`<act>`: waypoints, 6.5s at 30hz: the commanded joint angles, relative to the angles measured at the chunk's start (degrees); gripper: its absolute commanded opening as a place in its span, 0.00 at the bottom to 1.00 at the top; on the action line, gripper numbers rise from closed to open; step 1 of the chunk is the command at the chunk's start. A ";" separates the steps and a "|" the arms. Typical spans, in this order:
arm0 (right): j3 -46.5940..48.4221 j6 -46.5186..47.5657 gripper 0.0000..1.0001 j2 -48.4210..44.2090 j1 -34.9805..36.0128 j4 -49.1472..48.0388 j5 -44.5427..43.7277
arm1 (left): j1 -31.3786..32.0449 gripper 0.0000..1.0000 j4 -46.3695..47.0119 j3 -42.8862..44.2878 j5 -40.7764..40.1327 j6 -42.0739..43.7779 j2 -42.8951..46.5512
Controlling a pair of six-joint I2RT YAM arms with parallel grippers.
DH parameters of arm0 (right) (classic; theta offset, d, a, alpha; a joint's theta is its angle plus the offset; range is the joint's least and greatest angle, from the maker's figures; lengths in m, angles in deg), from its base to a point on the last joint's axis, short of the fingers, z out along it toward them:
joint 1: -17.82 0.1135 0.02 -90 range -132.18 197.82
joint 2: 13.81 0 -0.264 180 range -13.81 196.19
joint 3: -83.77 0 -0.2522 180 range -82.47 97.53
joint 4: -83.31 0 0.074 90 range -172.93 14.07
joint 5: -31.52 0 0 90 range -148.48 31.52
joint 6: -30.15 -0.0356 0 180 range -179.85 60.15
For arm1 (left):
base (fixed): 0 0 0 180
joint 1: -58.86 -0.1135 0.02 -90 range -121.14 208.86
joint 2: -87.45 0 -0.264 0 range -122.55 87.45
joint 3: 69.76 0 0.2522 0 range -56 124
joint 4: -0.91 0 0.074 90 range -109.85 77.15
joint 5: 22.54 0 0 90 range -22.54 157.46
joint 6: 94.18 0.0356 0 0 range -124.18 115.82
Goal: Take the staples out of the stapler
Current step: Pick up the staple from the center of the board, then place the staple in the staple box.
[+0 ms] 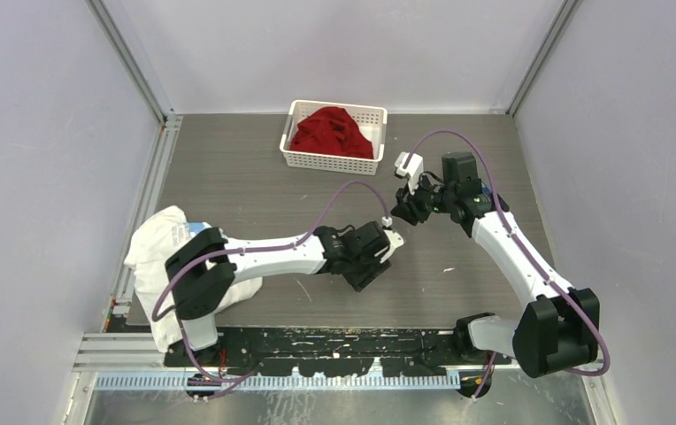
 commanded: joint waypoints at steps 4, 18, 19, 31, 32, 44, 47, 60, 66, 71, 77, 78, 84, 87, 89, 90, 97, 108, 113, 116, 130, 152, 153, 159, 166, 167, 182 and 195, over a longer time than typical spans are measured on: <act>0.12 -1.53 0.41 -2.24 -0.76 -4.34 -1.32 | 0.10 0.40 -11.47 9.41 -0.64 6.14 -5.70; -0.82 -1.86 0.40 -3.38 -1.33 -5.57 -1.55 | 0.08 0.30 -14.48 15.41 0.28 10.27 -12.37; -0.83 -1.86 0.40 -3.39 -1.38 -5.57 -1.44 | 0.08 0.30 -14.55 15.64 0.25 10.37 -12.64; -0.95 -1.63 0.40 -3.37 -1.33 -5.48 -0.95 | 0.08 0.23 -15.64 18.10 0.06 11.34 -15.75; -0.95 -1.68 0.40 -3.45 -1.39 -5.48 -0.85 | 0.07 0.22 -15.67 18.18 -0.01 11.38 -15.90; -1.08 -1.55 0.40 -3.48 -1.38 -5.46 -0.58 | 0.07 0.07 -16.15 16.98 -1.99 8.43 -15.03; -1.10 -1.59 0.40 -3.40 -1.34 -5.44 -0.49 | 0.08 0.05 -15.22 14.57 -2.73 5.93 -12.64; -1.29 -1.67 0.40 -3.39 -1.34 -5.39 0.02 | 0.03 0.00 -6.05 0.19 -6.96 -4.26 0.84; -1.34 -1.68 0.40 -3.38 -1.36 -5.48 0.30 | -1.28 0.00 0.85 -5.82 -11.56 -7.71 8.71; -1.58 -1.77 0.40 -3.27 -1.34 -5.65 0.68 | -4.35 0.00 6.83 -10.40 -15.73 -11.49 13.98; -1.77 -2.03 0.40 -3.04 -1.37 -5.83 1.15 | -7.33 0.00 14.68 -14.00 -20.19 -17.06 16.78; -1.75 -2.03 0.40 -3.04 -1.36 -5.88 1.17 | -7.47 0.00 15.16 -14.04 -21.52 -18.20 16.76; -1.92 -1.99 0.40 -2.60 -1.41 -5.92 1.85 | -7.48 0.00 12.64 -11.06 -30.03 -23.32 13.86; -1.93 -1.98 0.40 -2.48 -1.41 -5.92 2.09 | -7.49 0.00 13.93 -10.97 -31.04 -24.37 12.36; -1.94 -2.02 0.40 -2.40 -1.34 -5.83 2.14 | -7.47 0.00 15.49 -10.91 -31.19 -24.59 11.45; -2.03 -2.11 0.40 -2.33 -1.37 -5.83 2.21 | -7.49 0.00 16.05 -10.79 -31.41 -24.60 10.93; -2.00 -2.12 0.40 -2.32 -1.32 -5.88 2.32 | -7.48 0.00 17.49 -9.22 -34.88 -25.06 7.29; -2.17 -2.03 0.40 -2.30 -1.27 -5.91 2.58 | -7.42 0.00 21.36 -8.78 -34.34 -24.58 3.74; -2.14 -2.03 0.40 -2.29 -1.30 -5.87 2.69 | -7.43 0.00 21.16 -8.52 -34.63 -24.90 2.95; -2.15 -2.03 0.40 -2.33 -1.28 -5.87 2.67 | -7.46 0.00 21.11 -8.60 -34.61 -25.12 2.59; -2.10 -1.89 0.40 -2.26 -1.32 -5.92 2.74 | -7.47 0.00 21.20 -8.78 -34.13 -25.39 1.96; -2.20 -1.95 0.40 -2.17 -1.27 -5.92 2.84 | -7.63 0.00 18.70 -7.64 -34.01 -26.17 0.38; -2.24 -1.95 0.40 -2.17 -1.29 -5.92 2.84 | -7.67 0.00 18.59 -7.63 -34.01 -26.18 0.32; -2.26 -1.92 0.40 -2.07 -1.26 -5.92 2.84 | -7.86 0.00 18.22 -7.66 -33.86 -26.40 0.29; -2.27 -1.91 0.40 -2.03 -1.30 -5.96 2.84 | -7.99 0.00 16.98 -7.12 -33.59 -26.70 -0.39; -2.23 -1.88 0.40 -2.02 -1.29 -5.96 2.84 | -8.00 0.00 16.78 -7.08 -33.61 -26.77 -0.48; -2.26 -1.94 0.40 -2.14 -1.27 -5.94 2.93 | -8.22 0.00 16.20 -6.99 -32.90 -27.10 -0.81; -2.28 -1.94 0.40 -2.23 -1.25 -5.93 2.98 | -8.53 0.00 15.95 -6.94 -32.30 -27.32 -1.15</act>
